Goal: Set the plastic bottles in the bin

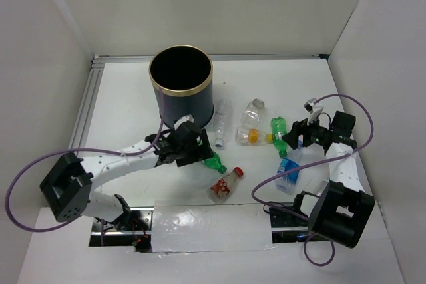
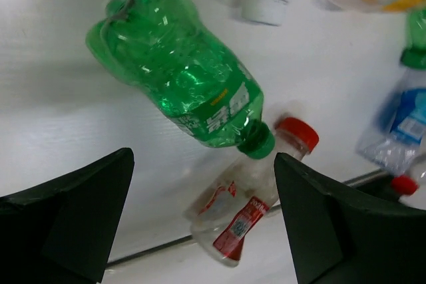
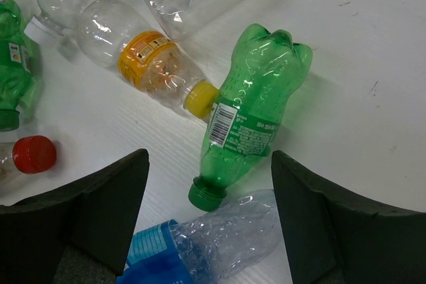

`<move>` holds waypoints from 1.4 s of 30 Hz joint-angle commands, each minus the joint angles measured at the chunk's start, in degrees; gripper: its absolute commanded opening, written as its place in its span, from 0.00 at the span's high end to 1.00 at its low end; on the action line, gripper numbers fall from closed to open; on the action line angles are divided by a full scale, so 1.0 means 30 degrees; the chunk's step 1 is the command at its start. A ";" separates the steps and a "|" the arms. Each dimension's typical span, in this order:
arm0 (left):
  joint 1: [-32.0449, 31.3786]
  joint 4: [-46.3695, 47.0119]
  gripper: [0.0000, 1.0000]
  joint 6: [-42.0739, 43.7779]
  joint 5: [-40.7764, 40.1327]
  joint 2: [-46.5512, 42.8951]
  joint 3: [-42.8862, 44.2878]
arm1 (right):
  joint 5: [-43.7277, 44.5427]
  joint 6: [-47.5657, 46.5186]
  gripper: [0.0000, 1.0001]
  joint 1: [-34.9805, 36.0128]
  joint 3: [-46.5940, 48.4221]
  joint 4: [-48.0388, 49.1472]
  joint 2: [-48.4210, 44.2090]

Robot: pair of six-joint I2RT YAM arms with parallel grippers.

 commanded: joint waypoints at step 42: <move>-0.6126 0.1447 1.00 0.6725 -1.1766 0.1340 0.9238 | 0.7853 0.7811 0.16 0.4132 0.0743 0.4891 0.1798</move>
